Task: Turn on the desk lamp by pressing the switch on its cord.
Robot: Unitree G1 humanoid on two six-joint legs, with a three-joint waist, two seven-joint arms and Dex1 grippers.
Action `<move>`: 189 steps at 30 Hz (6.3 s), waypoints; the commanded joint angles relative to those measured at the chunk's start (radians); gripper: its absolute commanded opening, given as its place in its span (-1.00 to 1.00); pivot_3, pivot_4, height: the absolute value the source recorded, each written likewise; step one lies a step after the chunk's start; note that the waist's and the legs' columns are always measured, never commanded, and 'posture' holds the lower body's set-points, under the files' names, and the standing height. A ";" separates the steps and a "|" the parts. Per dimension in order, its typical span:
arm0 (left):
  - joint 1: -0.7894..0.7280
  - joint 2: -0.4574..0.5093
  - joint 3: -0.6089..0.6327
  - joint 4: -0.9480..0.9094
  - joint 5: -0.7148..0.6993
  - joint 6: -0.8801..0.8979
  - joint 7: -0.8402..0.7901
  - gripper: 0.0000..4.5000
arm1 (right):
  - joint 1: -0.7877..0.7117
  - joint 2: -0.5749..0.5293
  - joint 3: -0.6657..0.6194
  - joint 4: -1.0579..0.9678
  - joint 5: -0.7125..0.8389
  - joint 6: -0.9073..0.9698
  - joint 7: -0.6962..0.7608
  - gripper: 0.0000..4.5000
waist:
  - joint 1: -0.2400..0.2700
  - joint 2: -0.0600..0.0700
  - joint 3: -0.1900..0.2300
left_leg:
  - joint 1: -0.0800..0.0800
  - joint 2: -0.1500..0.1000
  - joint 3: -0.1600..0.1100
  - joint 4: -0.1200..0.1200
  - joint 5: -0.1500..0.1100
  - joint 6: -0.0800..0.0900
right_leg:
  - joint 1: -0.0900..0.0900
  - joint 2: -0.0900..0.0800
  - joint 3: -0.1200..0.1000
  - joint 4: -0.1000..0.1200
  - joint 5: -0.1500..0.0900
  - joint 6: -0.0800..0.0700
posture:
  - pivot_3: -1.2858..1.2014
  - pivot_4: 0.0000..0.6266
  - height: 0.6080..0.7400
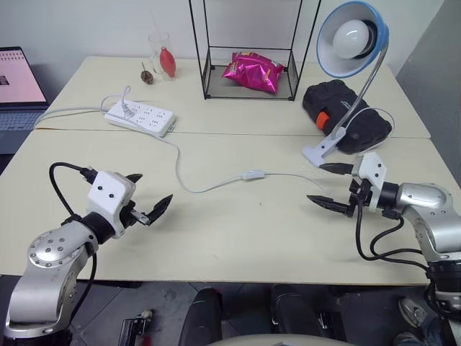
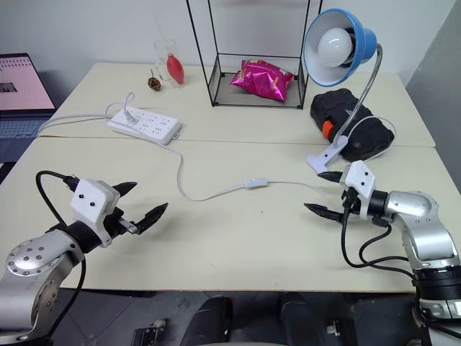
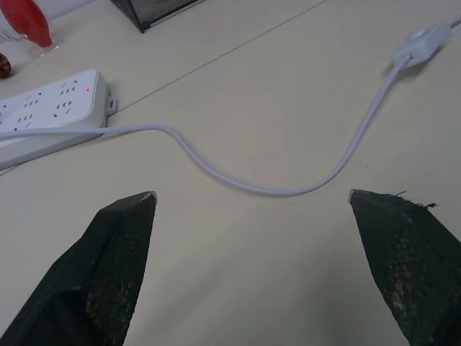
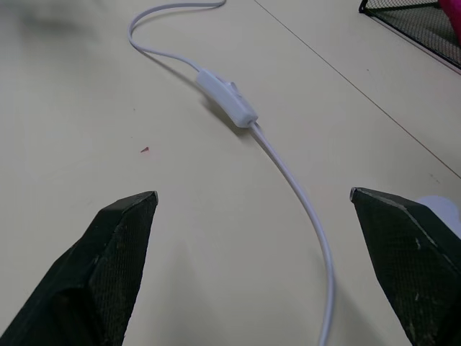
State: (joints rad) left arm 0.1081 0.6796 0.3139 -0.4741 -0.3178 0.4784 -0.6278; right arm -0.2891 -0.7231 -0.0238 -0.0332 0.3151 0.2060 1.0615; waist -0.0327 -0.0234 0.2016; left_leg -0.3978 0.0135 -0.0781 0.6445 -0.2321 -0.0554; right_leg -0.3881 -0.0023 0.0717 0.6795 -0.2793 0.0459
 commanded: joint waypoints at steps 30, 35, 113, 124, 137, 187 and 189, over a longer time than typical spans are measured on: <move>-0.115 0.024 -0.005 0.056 -0.076 -0.015 -0.077 0.99 | -0.016 0.022 0.005 -0.094 0.027 0.088 -0.032 1.00 | 0.000 0.000 0.000 | 0.000 0.000 0.000 0.000 0.000 0.000 | 0.000 0.000 0.000 0.000 0.000 0.000 | 0.03 -0.52 1.00; -0.179 0.011 -0.034 0.075 -0.121 0.006 -0.095 0.99 | -0.008 0.025 0.011 -0.122 0.022 0.110 -0.060 1.00 | 0.000 0.000 0.000 | 0.000 0.000 0.000 0.000 0.000 0.000 | 0.000 0.000 0.000 0.000 0.000 0.000 | 0.03 -0.52 1.00; -0.738 -0.300 -0.428 0.594 0.100 -0.157 -0.354 -0.50 | 0.045 0.857 -0.251 -0.449 0.919 0.864 -1.314 1.00 | -0.006 0.000 0.000 | -0.003 0.000 -0.003 -0.001 0.000 0.000 | -0.002 0.003 0.000 0.001 -0.001 0.002 | 0.03 -0.52 1.00; -0.736 -0.290 -0.423 0.496 0.065 -0.016 -0.305 -0.50 | -0.036 0.877 -0.196 -0.322 1.027 0.714 -1.411 1.00 | -0.014 0.000 0.000 | -0.003 0.000 -0.003 -0.004 0.000 0.000 | -0.003 0.003 0.000 0.000 -0.001 0.001 | 0.03 -0.52 1.00; -0.726 -0.274 -0.422 0.441 0.032 0.046 -0.267 -0.50 | -0.058 0.872 -0.146 -0.260 1.056 0.629 -1.424 1.00 | -0.020 0.000 0.000 | -0.003 0.000 -0.003 -0.004 0.000 0.000 | -0.003 0.003 0.000 0.000 -0.001 0.001 | 0.03 -0.52 1.00; -0.712 -0.267 -0.429 0.395 0.011 0.059 -0.227 -0.51 | -0.067 0.842 -0.102 -0.224 1.100 0.577 -1.390 0.25 | -0.021 0.000 0.000 | -0.005 0.000 -0.002 -0.012 0.000 0.000 | -0.009 0.003 0.000 0.000 -0.002 -0.001 | 0.03 -0.52 1.00; -0.711 -0.267 -0.429 0.394 0.010 0.061 -0.227 -0.51 | -0.066 0.840 -0.102 -0.218 1.095 0.573 -1.389 0.25 | -0.021 0.000 0.000 | -0.005 0.000 -0.002 -0.012 0.000 0.000 | -0.009 0.003 0.000 0.000 -0.002 -0.001 | 0.03 -0.52 1.00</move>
State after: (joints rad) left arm -0.5974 0.4107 -0.1214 -0.0350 -0.2927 0.5408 -0.8579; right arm -0.3433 0.1164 -0.1303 -0.2333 1.4012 0.7914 -0.3328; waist -0.0535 -0.0230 0.2018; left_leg -0.4025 0.0136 -0.0804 0.6326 -0.2320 -0.0550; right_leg -0.3970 0.0005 0.0719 0.6793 -0.2815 0.0444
